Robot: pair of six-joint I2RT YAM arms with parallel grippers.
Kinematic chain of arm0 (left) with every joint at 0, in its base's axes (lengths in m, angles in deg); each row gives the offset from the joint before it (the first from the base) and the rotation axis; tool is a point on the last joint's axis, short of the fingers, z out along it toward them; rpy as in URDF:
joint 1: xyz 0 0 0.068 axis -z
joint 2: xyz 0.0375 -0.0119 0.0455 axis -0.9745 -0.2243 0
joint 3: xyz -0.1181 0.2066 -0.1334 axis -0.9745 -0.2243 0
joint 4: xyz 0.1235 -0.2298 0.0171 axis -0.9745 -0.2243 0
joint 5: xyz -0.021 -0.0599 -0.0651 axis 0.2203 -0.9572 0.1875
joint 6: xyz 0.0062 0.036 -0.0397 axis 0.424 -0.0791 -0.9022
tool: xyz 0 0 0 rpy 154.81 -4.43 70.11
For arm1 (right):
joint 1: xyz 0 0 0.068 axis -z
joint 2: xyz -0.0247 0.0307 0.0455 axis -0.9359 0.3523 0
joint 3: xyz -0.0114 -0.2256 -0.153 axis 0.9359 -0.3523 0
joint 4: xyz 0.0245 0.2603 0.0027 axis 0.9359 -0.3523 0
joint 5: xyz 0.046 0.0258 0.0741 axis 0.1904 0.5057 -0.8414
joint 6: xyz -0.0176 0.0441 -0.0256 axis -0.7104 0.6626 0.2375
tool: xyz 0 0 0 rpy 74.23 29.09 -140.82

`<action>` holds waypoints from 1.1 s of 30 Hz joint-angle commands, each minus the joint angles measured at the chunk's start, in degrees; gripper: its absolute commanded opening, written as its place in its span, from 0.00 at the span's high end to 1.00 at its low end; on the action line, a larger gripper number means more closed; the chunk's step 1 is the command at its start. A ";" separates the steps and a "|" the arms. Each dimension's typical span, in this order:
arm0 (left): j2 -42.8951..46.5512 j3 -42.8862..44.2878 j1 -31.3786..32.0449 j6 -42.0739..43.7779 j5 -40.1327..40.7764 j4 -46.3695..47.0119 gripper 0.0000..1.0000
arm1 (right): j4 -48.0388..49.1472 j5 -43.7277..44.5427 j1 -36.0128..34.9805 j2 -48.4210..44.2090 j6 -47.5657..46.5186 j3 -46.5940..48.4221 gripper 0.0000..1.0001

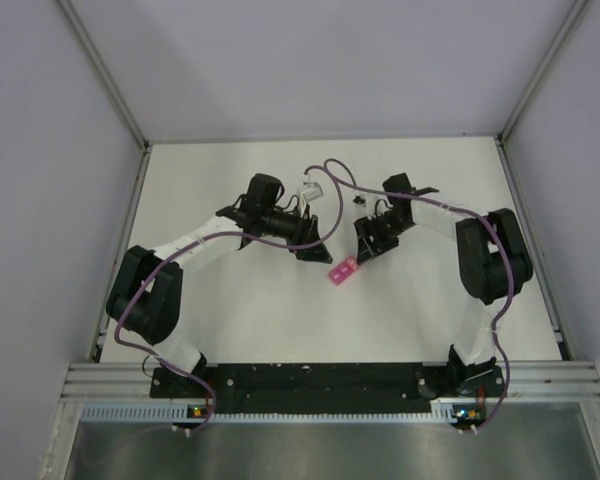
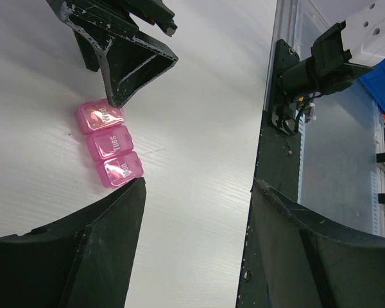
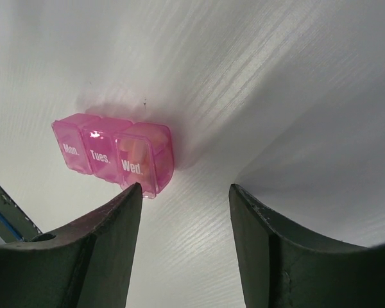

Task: Sort the pills into containers
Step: Close the pill container at the center of the board.

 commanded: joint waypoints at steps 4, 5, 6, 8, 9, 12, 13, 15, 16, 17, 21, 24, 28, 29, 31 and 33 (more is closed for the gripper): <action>0.15 0.98 -0.30 0.25 -0.77 1.72 0.28 | 2.41 3.22 -1.45 -4.03 -0.20 -0.84 0.44; 0.15 0.98 -0.38 0.25 -0.86 1.72 0.27 | 2.58 3.66 -1.54 -4.29 -0.11 -1.02 0.44; 0.15 0.98 -0.39 0.25 -0.86 1.72 0.27 | 2.93 4.01 -1.71 -4.55 -0.03 -1.11 0.44; 0.24 0.98 -0.39 0.34 -0.77 1.72 0.28 | 3.03 4.28 -2.06 -4.91 -0.03 -1.11 0.44; 0.15 0.98 -0.30 0.25 -0.77 1.72 0.27 | 3.11 4.37 -2.41 -5.00 -0.02 -1.02 0.44; 0.15 1.07 -0.39 0.34 -0.77 1.72 0.28 | 3.55 5.24 -3.03 -5.35 0.06 -1.46 0.44; 0.15 0.98 -0.30 0.34 -0.60 1.72 0.28 | 3.81 5.51 -3.21 -5.61 0.15 -1.46 0.44; 0.15 0.98 -0.30 0.60 -0.60 1.63 0.28 | 4.08 5.68 -3.56 -5.70 0.15 -1.64 0.44; 0.06 0.98 -0.38 0.95 -0.34 1.46 0.27 | 4.08 5.95 -3.82 -5.70 0.24 -1.64 0.44; 0.15 1.07 -0.30 1.21 0.01 1.19 0.27 | 4.34 6.12 -3.82 -5.70 0.24 -1.81 0.44; 0.33 0.81 -0.30 2.27 1.86 0.66 0.28 | 4.96 7.09 -4.26 -6.14 0.15 -2.69 0.44; 0.42 0.72 -0.38 2.36 2.21 0.58 0.27 | 5.31 7.79 -4.53 -6.31 0.15 -3.22 0.44; 0.41 0.81 -0.30 2.45 2.21 0.58 0.27 | 5.66 8.23 -4.70 -6.58 0.06 -3.74 0.44; 0.33 0.81 -0.30 2.45 2.30 0.49 0.28 | 5.84 8.23 -4.70 -6.58 0.15 -3.83 0.44; 0.33 0.89 -0.30 2.53 2.39 0.49 0.27 | 5.84 8.15 -4.79 -6.66 0.24 -3.75 0.44; 0.33 0.90 -0.30 2.71 2.65 0.40 0.28 | 5.84 8.06 -4.88 -6.93 0.24 -3.57 0.44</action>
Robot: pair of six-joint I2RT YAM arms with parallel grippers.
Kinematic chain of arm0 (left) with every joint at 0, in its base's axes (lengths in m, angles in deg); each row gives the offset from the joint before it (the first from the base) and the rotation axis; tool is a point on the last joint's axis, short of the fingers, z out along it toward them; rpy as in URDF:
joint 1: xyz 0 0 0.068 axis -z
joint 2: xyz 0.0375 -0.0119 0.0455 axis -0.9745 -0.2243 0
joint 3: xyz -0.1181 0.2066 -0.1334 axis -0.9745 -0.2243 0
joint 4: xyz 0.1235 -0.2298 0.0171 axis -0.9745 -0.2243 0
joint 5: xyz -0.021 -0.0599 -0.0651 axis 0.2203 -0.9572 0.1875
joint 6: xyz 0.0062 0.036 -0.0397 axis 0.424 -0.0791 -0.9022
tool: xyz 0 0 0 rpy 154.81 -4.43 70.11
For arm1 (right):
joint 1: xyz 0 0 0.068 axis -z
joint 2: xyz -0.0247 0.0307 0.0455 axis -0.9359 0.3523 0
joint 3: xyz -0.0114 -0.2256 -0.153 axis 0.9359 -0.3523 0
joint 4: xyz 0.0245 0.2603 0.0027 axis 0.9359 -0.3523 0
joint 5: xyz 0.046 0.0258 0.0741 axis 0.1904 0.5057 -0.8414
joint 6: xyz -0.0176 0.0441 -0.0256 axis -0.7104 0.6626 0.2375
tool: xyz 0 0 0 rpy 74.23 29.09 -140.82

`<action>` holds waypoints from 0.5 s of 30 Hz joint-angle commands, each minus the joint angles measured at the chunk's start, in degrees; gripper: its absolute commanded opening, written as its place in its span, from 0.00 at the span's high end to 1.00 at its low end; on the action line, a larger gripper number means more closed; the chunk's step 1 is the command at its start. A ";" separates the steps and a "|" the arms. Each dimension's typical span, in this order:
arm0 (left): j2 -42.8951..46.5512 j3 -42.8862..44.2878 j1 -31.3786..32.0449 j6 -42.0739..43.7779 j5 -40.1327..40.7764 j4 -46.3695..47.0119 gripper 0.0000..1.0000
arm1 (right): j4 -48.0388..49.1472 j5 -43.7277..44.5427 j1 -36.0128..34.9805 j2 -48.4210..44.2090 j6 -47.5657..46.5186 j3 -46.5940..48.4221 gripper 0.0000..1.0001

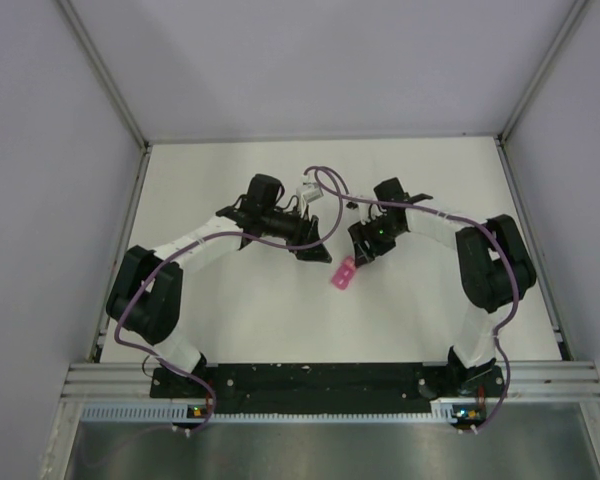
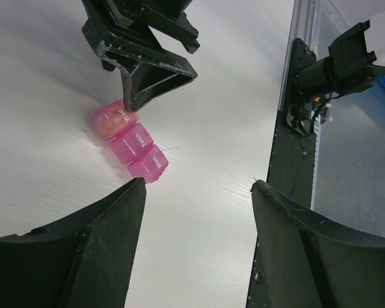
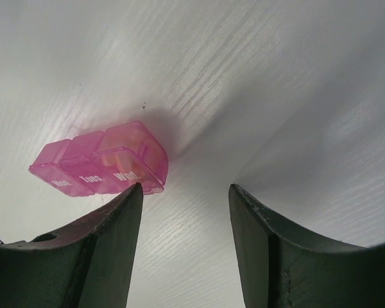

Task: Sort the pills into containers
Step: Close the pill container at the center of the board.

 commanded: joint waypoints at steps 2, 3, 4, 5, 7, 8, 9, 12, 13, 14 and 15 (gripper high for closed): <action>0.15 0.90 -0.30 1.68 0.34 0.47 0.28 | 1.58 0.17 -0.86 -3.34 0.20 0.30 0.44; -0.02 1.07 -0.30 2.03 0.69 0.20 0.28 | 1.58 0.08 -0.77 -3.43 0.11 0.47 0.44; -0.02 1.16 -0.38 2.30 0.78 0.11 0.28 | 1.32 -0.10 -0.77 -3.43 0.11 0.82 0.44; -0.02 1.16 -0.30 2.48 1.04 -0.24 0.28 | 1.05 -0.27 -0.77 -3.35 0.02 1.00 0.44; -0.20 1.16 -0.30 2.48 1.48 -0.41 0.28 | 0.61 -0.62 -0.77 -3.52 -0.07 1.44 0.44; -0.29 1.16 -0.30 2.48 1.65 -0.50 0.28 | 0.52 -0.71 -0.86 -3.78 -0.07 1.62 0.44; -0.46 1.16 -0.38 2.48 2.09 -0.59 0.28 | 0.26 -0.97 -0.77 -3.87 -0.16 1.88 0.44; -0.99 0.98 -0.38 3.97 3.58 -0.59 0.27 | -0.18 -1.94 -0.86 -3.96 -0.07 2.32 0.44; -0.99 0.81 -0.30 4.06 4.55 -0.59 0.27 | -0.27 -2.12 -0.86 -3.87 0.02 2.58 0.44; -1.08 0.72 -0.12 3.97 5.86 -0.59 0.28 | -0.18 -2.21 -0.86 -3.79 0.11 2.67 0.44; -1.25 0.54 0.05 3.89 7.27 -0.42 0.28 | -0.18 -2.12 -0.77 -3.61 0.19 2.85 0.44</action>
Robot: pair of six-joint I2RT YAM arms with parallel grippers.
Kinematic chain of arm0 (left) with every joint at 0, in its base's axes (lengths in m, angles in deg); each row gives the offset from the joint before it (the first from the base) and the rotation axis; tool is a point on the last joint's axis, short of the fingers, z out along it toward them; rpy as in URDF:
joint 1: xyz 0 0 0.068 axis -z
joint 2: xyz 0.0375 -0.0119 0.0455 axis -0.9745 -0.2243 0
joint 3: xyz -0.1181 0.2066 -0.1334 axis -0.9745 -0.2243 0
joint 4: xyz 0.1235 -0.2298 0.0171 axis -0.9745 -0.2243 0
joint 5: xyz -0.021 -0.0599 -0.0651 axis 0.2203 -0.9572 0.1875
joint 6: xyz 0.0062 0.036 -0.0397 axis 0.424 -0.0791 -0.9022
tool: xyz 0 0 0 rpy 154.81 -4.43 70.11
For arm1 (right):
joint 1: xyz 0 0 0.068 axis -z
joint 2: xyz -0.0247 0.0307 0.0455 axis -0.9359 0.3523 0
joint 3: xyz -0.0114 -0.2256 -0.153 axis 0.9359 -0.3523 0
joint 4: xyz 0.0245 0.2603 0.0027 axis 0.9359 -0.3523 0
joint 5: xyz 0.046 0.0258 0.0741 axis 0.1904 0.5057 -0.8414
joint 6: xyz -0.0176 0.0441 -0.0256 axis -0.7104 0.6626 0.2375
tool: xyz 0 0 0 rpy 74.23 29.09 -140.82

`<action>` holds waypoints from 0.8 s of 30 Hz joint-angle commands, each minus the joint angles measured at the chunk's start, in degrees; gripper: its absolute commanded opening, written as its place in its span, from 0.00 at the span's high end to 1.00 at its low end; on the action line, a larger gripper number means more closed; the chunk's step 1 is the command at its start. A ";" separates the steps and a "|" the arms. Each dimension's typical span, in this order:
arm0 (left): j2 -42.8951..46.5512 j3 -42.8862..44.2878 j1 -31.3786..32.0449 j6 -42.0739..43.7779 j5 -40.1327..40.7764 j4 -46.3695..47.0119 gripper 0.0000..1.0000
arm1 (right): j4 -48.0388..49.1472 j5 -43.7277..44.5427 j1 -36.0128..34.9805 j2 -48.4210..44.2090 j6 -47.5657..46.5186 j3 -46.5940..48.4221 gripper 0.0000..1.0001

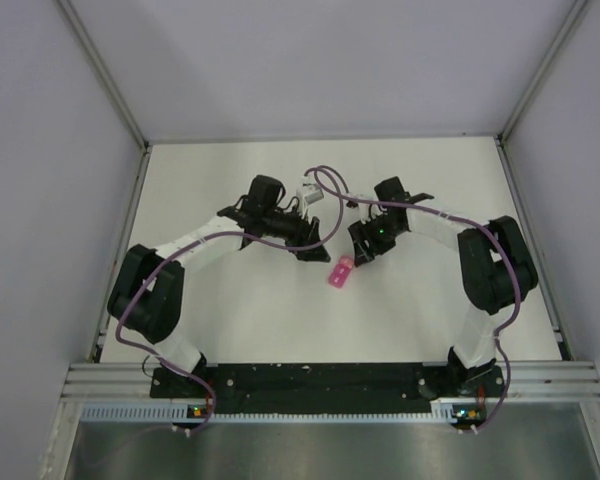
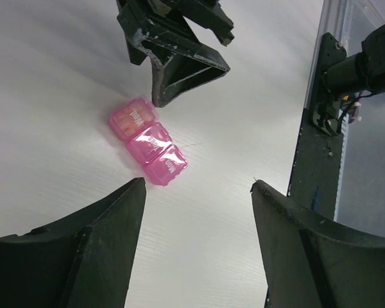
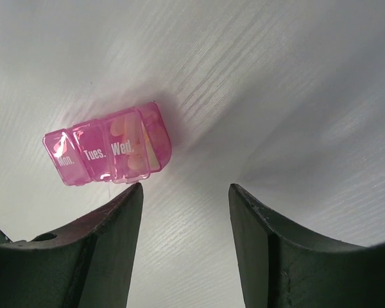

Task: Sort the pills into containers
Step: Close the pill container at the center of the board.

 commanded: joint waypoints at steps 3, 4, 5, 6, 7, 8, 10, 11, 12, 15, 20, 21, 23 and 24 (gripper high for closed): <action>-0.91 0.02 1.89 1.17 10.26 0.98 0.27 | 0.08 -2.88 0.28 -2.30 0.96 3.40 0.44; -1.08 -0.25 2.68 1.17 12.46 1.33 0.27 | 0.08 -3.85 0.98 -2.21 1.49 3.66 0.44; -1.17 -0.42 3.82 1.17 14.57 1.42 0.27 | 0.08 -4.99 1.68 -2.03 1.93 3.92 0.44; -1.26 -0.51 5.05 1.17 17.03 1.60 0.27 | 0.17 -6.13 2.47 -1.86 2.28 4.01 0.44; -1.52 -0.86 6.28 1.17 18.97 1.78 0.26 | 0.17 -7.10 3.18 -1.77 2.54 4.10 0.44; -1.52 -1.04 7.60 1.17 21.77 2.13 0.26 | 0.08 -7.81 3.79 -1.77 2.63 3.93 0.44; -2.13 -1.48 10.23 1.09 26.35 2.66 0.26 | 0.17 -9.30 5.29 -2.03 2.72 3.58 0.44; -2.57 -1.48 11.82 1.00 28.28 2.74 0.26 | 0.17 -9.92 5.73 -2.29 2.81 3.23 0.44; -2.92 -1.39 12.44 0.82 30.74 2.83 0.26 | 0.17 -10.44 6.17 -2.64 2.72 3.05 0.44; -4.24 -0.95 15.78 0.65 38.13 2.66 0.26 | 0.17 -10.71 7.23 -3.87 2.55 2.17 0.44; -6.09 0.10 19.82 -1.73 44.37 1.69 0.26 | 0.96 -10.71 8.81 -5.37 2.98 0.68 0.43; -6.44 0.19 20.53 -1.90 45.69 1.52 0.25 | 1.22 -10.71 9.16 -5.63 3.16 0.50 0.42; -7.41 0.89 21.58 -2.08 47.02 1.16 0.26 | 1.75 -10.71 9.60 -5.81 3.42 -0.11 0.42; -8.02 1.33 21.94 -2.25 47.55 0.90 0.26 | 2.01 -10.71 9.78 -5.81 3.69 -0.20 0.41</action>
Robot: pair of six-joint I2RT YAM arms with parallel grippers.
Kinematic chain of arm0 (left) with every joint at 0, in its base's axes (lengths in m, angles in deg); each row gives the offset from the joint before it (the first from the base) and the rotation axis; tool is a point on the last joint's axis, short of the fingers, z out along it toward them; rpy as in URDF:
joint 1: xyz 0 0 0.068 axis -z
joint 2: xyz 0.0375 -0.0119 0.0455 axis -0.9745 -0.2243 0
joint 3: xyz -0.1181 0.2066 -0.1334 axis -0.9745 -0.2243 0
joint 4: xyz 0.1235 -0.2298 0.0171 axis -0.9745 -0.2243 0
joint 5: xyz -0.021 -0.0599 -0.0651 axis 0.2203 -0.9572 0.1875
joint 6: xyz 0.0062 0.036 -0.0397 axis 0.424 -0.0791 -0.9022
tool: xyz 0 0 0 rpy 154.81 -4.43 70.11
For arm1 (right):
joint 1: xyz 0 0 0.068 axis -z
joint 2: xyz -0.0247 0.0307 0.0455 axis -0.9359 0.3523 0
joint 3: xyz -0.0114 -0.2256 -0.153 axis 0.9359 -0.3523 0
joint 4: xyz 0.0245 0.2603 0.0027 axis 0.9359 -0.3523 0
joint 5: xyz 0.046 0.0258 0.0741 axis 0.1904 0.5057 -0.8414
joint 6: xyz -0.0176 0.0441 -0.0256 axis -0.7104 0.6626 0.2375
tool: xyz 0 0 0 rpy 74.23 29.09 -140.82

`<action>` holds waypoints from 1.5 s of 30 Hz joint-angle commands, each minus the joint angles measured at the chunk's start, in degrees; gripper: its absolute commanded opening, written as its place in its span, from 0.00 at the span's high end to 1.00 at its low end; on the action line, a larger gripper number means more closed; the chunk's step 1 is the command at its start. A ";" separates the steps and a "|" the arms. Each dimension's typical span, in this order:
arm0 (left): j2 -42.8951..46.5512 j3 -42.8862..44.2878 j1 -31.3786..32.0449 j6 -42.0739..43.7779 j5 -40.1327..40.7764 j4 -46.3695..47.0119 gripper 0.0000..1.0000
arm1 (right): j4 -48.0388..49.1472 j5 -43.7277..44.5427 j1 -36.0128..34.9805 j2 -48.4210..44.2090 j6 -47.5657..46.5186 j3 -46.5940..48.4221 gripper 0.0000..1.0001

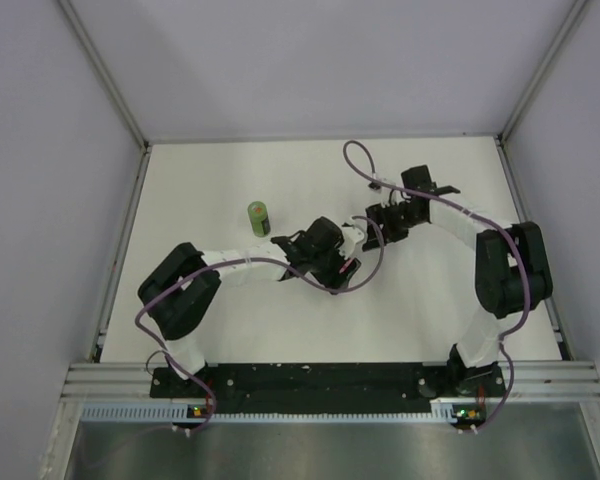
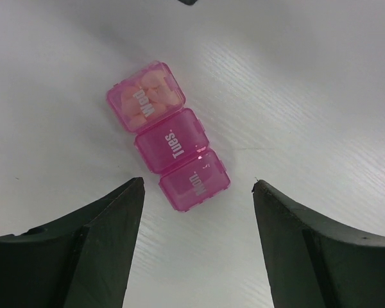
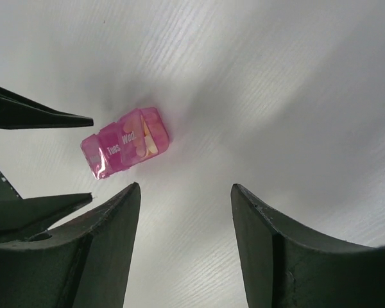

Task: Sort the pills into containers
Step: Close the pill container at the center of the board.

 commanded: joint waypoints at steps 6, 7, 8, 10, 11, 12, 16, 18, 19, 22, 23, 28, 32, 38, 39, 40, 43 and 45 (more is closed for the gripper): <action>-5.42 5.15 2.27 -1.71 9.18 -1.60 0.26 | 3.05 -2.13 2.37 -2.75 1.51 -2.26 0.41; -5.95 5.50 2.27 -1.62 9.19 -1.78 0.26 | 3.13 -2.30 2.55 -2.75 1.59 -2.44 0.41; -6.30 5.68 2.27 -1.62 9.27 -1.87 0.27 | 3.14 -2.39 2.55 -2.75 1.59 -2.44 0.41; -7.00 6.21 2.36 -1.62 9.27 -2.22 0.32 | 3.40 -2.65 2.72 -2.92 1.68 -2.79 0.41; -7.09 6.29 2.36 -1.62 9.36 -2.31 0.34 | 3.57 -2.83 2.72 -2.84 1.68 -3.05 0.41; -7.27 6.21 2.45 -1.62 9.36 -2.39 0.37 | 3.66 -2.92 2.72 -2.93 1.77 -3.14 0.41; -7.36 5.95 2.53 -1.27 9.45 -2.83 0.46 | 4.01 -3.36 2.99 -3.02 1.77 -3.50 0.41; -7.09 5.77 2.53 -1.01 9.19 -2.83 0.50 | 4.01 -3.53 3.08 -3.10 1.86 -3.50 0.41; -7.01 5.59 2.53 -0.92 9.27 -2.83 0.53 | 4.01 -3.80 3.16 -2.93 1.86 -3.50 0.41; -6.30 5.07 2.53 0.04 9.01 -2.83 0.65 | 4.01 -5.29 3.16 -2.66 2.12 -3.32 0.41; -5.95 5.06 2.53 0.57 8.92 -2.75 0.69 | 3.93 -6.16 3.25 -2.40 2.12 -3.23 0.41; -3.85 4.19 2.45 3.03 8.22 -2.13 1.00 | 3.75 -12.22 3.43 -0.56 2.39 -2.53 0.38; -1.83 3.48 2.45 4.52 6.47 -1.43 1.00 | 3.66 -16.62 4.04 1.29 2.74 -1.57 0.35; 0.81 2.43 2.36 5.58 4.27 -0.64 1.00 | 3.40 -20.40 4.13 3.92 2.39 -0.86 0.33; 1.25 2.34 2.36 5.67 4.18 -0.55 1.00 | 3.23 -21.45 4.04 4.36 2.21 -0.95 0.33; 1.43 2.51 2.36 5.85 4.09 -0.55 1.00 | 3.05 -22.25 4.13 4.72 2.12 -1.03 0.33; 1.96 2.52 2.36 5.76 3.47 -0.46 1.00 | 2.43 -24.01 4.13 5.77 1.51 -0.95 0.32; 2.05 2.43 2.36 5.76 3.21 -0.46 1.00 | 2.08 -24.97 4.13 6.04 1.07 -0.86 0.32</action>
